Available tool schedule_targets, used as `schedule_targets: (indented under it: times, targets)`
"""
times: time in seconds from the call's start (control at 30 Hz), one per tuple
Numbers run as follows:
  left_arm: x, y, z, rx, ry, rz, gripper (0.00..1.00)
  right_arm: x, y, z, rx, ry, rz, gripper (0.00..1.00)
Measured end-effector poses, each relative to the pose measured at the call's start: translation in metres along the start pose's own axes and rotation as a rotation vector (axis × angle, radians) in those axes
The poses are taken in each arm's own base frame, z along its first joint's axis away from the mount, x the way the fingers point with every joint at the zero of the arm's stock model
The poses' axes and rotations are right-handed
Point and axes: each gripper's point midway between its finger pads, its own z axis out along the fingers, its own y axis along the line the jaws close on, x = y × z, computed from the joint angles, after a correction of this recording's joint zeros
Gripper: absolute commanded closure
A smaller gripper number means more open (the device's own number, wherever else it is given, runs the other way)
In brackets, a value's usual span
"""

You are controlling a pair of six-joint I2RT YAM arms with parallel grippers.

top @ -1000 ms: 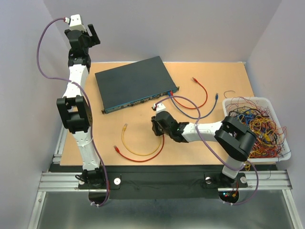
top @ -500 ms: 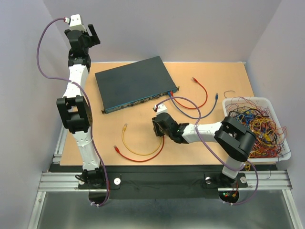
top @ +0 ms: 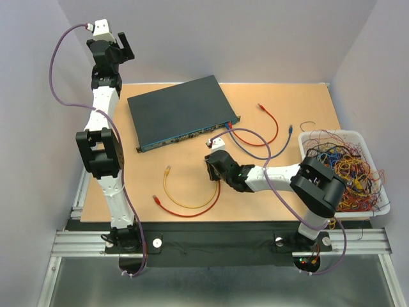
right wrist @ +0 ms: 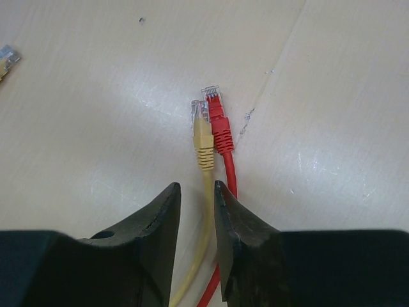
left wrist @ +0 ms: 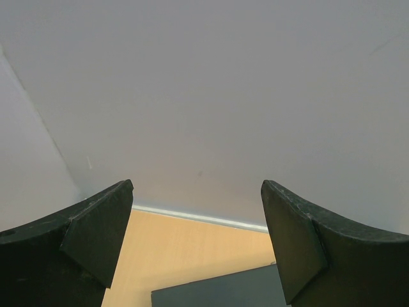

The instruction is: Insert the plug into the switch port

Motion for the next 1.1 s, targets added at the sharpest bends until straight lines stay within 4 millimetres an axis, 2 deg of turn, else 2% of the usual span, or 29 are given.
schedule_targets:
  times: [0.13, 0.3, 0.37, 0.53, 0.67, 0.77, 0.83, 0.9, 0.97, 1.07, 1.1]
  targets:
    - [0.0, 0.0, 0.0, 0.0, 0.0, 0.0, 0.06, 0.003, -0.002, 0.002, 0.011, 0.004, -0.004, 0.67]
    - [-0.001, 0.0, 0.0, 0.0, -0.002, 0.0, 0.06, 0.02, -0.006, 0.012, 0.029, 0.04, -0.019, 0.67]
    - [-0.004, 0.0, 0.0, 0.0, -0.006, 0.0, 0.06, 0.018, -0.003, 0.014, 0.026, 0.036, -0.016, 0.68]
    - [-0.007, -0.004, 0.0, 0.005, -0.013, 0.0, 0.06, 0.017, 0.0, 0.016, 0.022, 0.029, -0.012, 1.0]
    - [-0.004, -0.013, -0.001, 0.015, -0.005, 0.0, 0.06, 0.017, 0.0, 0.016, 0.021, 0.029, -0.009, 1.0]
    - [-0.002, -0.031, -0.002, 0.04, 0.001, 0.005, 0.05, 0.015, -0.001, 0.011, 0.02, 0.026, -0.012, 1.0]
    - [-0.001, -0.054, -0.006, 0.062, 0.003, 0.014, 0.05, 0.009, -0.003, 0.002, 0.017, 0.015, -0.014, 1.0]
    - [-0.003, -0.082, -0.012, 0.098, 0.019, 0.004, 0.05, -0.011, -0.003, -0.015, 0.0, -0.034, -0.001, 1.0]
    - [-0.015, -0.11, -0.02, 0.146, 0.013, -0.033, 0.07, -0.029, -0.002, -0.03, -0.017, -0.086, 0.012, 0.99]
    - [-0.039, -0.141, -0.049, 0.228, 0.01, -0.121, 0.08, -0.061, -0.001, -0.059, -0.058, -0.187, 0.037, 1.0]
    - [-0.045, -0.145, -0.068, 0.252, 0.021, -0.161, 0.08, -0.068, -0.001, -0.068, -0.07, -0.213, 0.043, 1.0]
